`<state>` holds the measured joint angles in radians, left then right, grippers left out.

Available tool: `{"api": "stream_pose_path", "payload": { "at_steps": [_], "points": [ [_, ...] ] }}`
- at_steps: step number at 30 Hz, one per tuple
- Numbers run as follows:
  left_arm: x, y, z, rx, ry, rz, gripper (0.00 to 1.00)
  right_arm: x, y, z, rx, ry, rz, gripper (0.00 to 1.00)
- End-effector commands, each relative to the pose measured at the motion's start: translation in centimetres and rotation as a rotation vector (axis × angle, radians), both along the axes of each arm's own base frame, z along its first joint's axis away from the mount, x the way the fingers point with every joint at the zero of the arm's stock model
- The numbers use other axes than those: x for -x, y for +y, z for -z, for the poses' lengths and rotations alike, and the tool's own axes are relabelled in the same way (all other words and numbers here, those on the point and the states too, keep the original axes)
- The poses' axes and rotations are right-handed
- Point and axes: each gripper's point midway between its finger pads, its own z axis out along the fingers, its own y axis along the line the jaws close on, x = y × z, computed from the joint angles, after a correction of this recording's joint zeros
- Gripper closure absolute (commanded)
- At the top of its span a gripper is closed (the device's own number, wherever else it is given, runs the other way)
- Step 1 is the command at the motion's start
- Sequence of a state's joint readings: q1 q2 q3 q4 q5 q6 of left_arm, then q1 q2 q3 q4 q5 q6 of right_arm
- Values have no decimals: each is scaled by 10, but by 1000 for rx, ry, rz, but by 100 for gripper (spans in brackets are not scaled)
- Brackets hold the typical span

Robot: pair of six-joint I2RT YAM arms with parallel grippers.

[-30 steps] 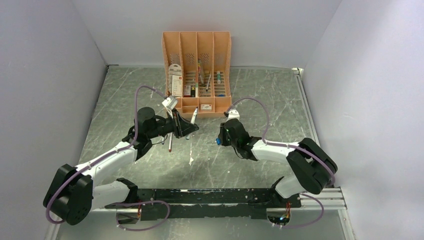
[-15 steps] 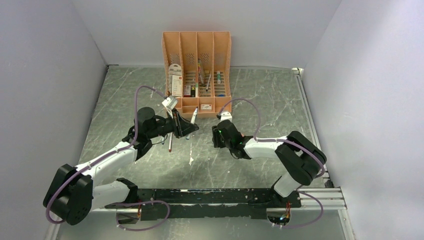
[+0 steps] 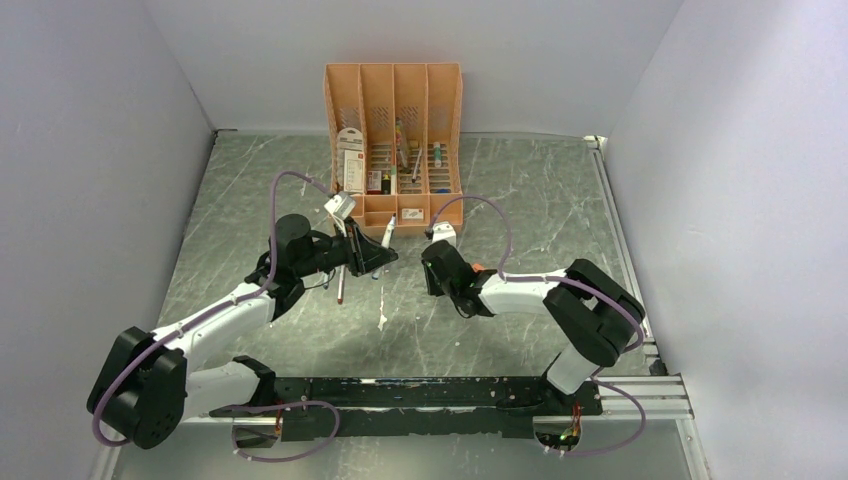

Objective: Insert the pens into the pen caps

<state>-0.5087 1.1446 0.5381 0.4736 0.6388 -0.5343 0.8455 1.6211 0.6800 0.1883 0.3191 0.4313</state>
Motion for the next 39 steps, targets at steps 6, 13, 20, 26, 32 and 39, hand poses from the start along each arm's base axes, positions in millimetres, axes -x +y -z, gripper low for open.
{"api": "stream_pose_path", "payload": {
  "at_steps": [6,13,20,26,32,39],
  "points": [
    [-1,-3,-3,14,-18,13,93,6,-5,-2,60,10,-11,71],
    [1,-4,-3,24,-12,18,93,9,-2,-6,147,115,-30,68],
    [2,-2,-2,18,-12,12,93,12,0,-3,192,176,-52,66],
    [2,-2,0,13,-11,15,93,19,-4,8,234,229,-62,65],
    [2,-2,0,15,-9,14,93,23,-6,11,245,245,-69,65],
    [1,-3,1,14,-5,17,93,25,-6,7,252,230,-118,63]
  ]
}}
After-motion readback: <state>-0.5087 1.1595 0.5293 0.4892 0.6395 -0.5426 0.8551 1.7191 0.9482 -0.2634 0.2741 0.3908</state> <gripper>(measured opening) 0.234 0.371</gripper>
